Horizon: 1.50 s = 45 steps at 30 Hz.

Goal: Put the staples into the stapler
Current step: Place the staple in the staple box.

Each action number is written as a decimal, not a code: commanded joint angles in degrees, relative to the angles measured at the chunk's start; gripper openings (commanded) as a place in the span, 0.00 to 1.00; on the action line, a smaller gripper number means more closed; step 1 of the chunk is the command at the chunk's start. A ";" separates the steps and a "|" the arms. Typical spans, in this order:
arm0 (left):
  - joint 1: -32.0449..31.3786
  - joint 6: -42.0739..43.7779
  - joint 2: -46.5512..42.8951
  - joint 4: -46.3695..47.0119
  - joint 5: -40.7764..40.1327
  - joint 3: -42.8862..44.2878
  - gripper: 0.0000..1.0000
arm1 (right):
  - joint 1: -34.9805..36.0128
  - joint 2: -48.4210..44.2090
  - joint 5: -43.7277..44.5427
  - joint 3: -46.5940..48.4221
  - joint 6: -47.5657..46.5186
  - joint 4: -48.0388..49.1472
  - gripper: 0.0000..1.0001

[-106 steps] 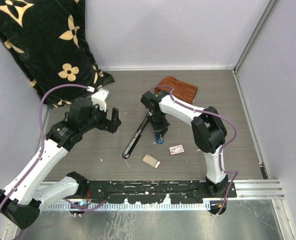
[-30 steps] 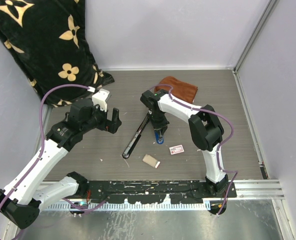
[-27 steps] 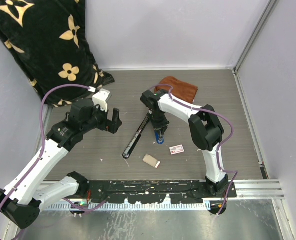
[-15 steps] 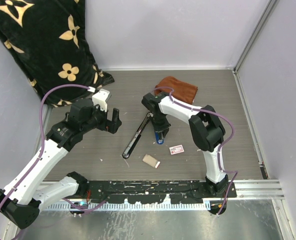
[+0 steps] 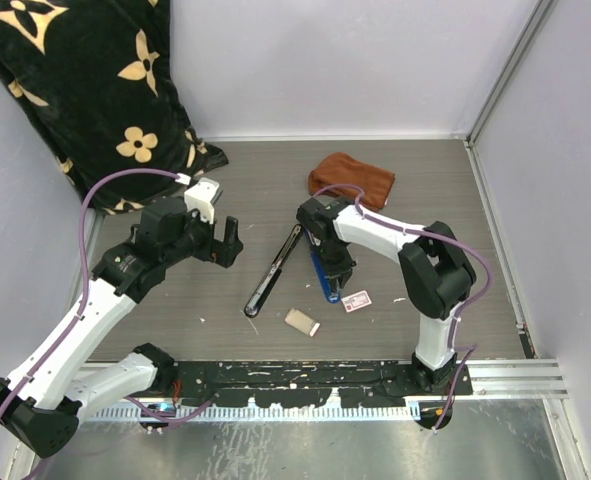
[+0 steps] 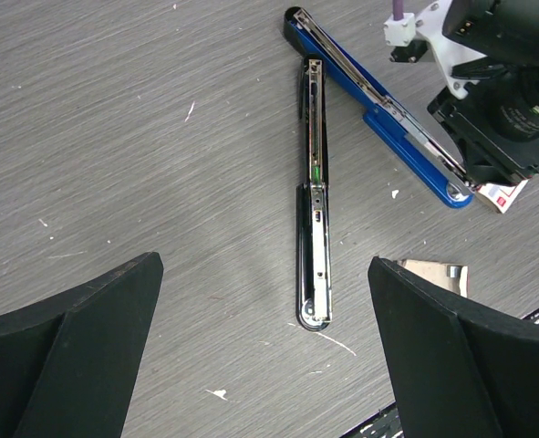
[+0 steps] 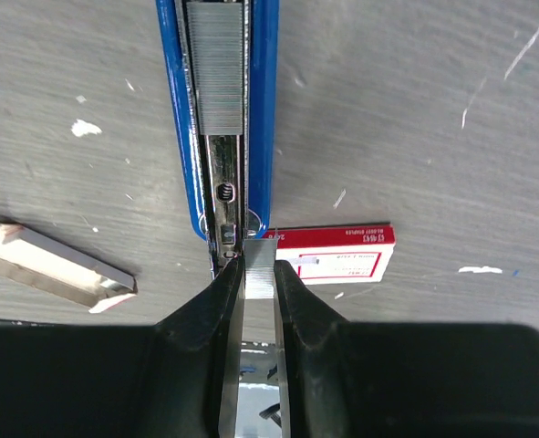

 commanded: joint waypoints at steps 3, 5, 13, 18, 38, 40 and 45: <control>-0.89 0.07 -0.29 2.01 1.14 1.31 0.99 | -0.38 -7.25 0.23 -4.99 1.50 -0.81 0.17; -1.12 -0.03 -0.37 2.15 1.29 1.27 0.99 | -0.44 -8.77 -0.52 -5.12 1.59 -1.36 0.17; -1.82 0.05 -0.52 2.10 1.16 1.31 0.99 | -0.46 -10.86 -8.92 -1.32 -1.39 -6.01 0.17; -2.07 0.06 -0.85 2.19 1.16 1.18 0.99 | -0.32 -8.04 -11.35 -0.08 -4.07 -7.66 0.17; -3.51 0.39 -1.22 2.19 0.38 1.17 0.99 | -2.77 -3.01 -12.92 2.86 -7.97 -8.75 0.17; -3.56 0.39 -1.26 2.14 0.37 1.14 0.99 | -2.83 -2.98 -14.10 2.49 -8.11 -8.25 0.17; -3.58 0.48 -1.36 2.18 0.03 1.14 0.99 | -3.02 -4.31 -22.53 2.23 -8.31 -6.35 0.17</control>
